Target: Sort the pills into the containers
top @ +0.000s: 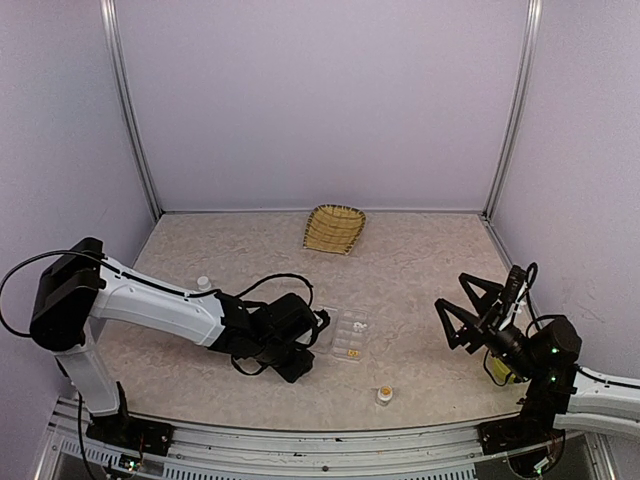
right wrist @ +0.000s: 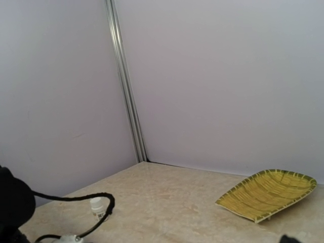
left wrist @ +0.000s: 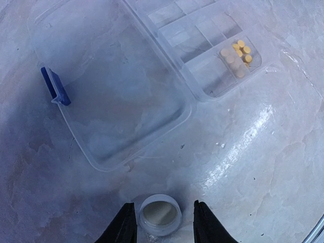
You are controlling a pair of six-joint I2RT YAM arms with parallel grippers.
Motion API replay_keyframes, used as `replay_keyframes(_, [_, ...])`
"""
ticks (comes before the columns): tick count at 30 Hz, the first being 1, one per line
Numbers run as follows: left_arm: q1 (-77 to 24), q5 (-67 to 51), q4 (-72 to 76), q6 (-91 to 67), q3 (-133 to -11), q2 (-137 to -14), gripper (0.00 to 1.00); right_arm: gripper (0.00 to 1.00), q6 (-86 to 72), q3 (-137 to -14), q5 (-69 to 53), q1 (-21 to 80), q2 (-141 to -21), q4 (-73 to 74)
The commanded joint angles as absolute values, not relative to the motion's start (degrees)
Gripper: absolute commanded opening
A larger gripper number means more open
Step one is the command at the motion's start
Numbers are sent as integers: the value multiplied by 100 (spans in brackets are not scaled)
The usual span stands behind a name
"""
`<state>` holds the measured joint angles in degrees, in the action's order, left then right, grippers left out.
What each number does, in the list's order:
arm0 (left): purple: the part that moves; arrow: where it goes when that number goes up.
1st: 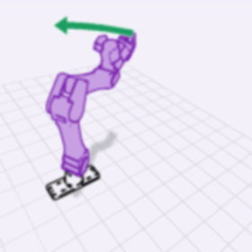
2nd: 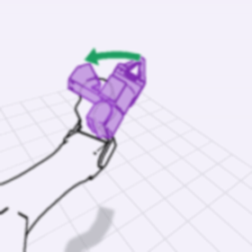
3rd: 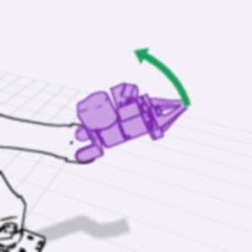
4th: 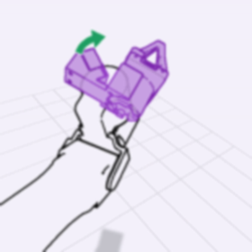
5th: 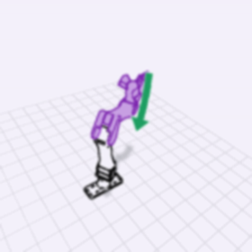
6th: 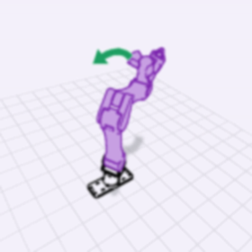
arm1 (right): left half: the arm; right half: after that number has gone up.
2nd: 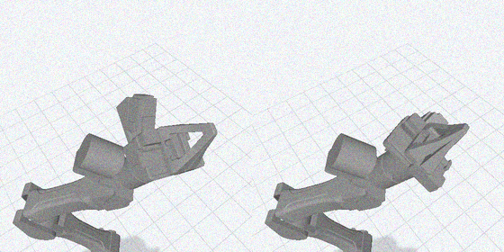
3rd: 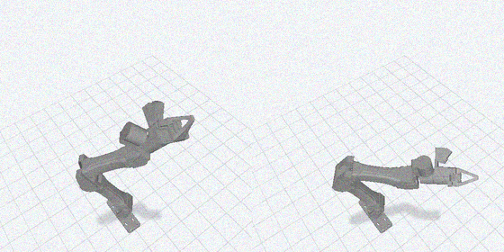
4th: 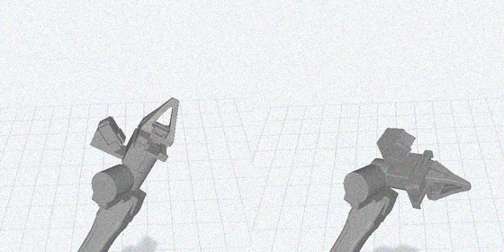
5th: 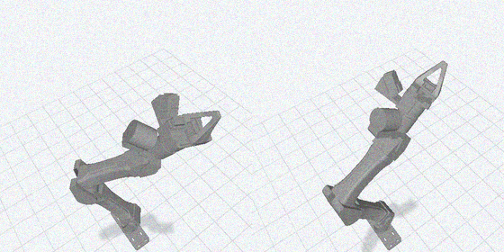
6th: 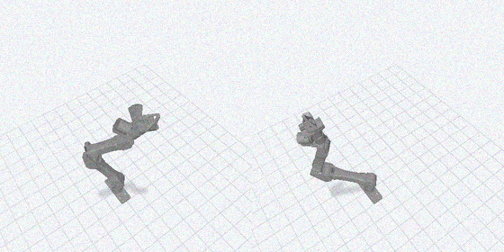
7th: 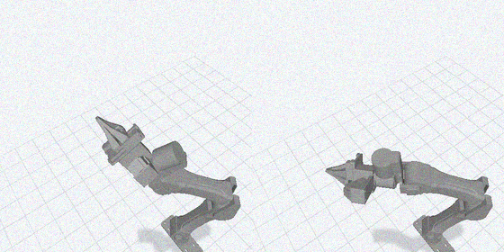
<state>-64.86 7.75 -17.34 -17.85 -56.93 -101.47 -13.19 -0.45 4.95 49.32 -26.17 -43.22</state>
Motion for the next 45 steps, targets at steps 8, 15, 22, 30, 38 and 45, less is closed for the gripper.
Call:
replay_keyframes(8, [-6565,752,-1612,-1796,-5712,-10088,28,100,-1335,167,422,4900,-2722,-4511])
replay_keyframes(15, [-6583,668,-1664,-1808,-5731,-10192,21,100,-1336,163,419,4904,-2743,-4518])
replay_keyframes(22, [-6574,665,-1755,-1822,-5753,-10325,18,100,-1336,158,414,4902,-2787,-4544])
replay_keyframes(30, [-6564,652,-1815,-1813,-5796,-10415,10,100,-1338,149,415,4902,-2805,-4550])
replay_keyframes(38, [-6565,683,-1800,-1800,-5845,-10328,0,100,-1332,136,413,4900,-2829,-4556])
replay_keyframes(45, [-6564,585,-1531,-1711,-5730,-9967,0,100,-1316,125,126,4896,-2913,-4615])
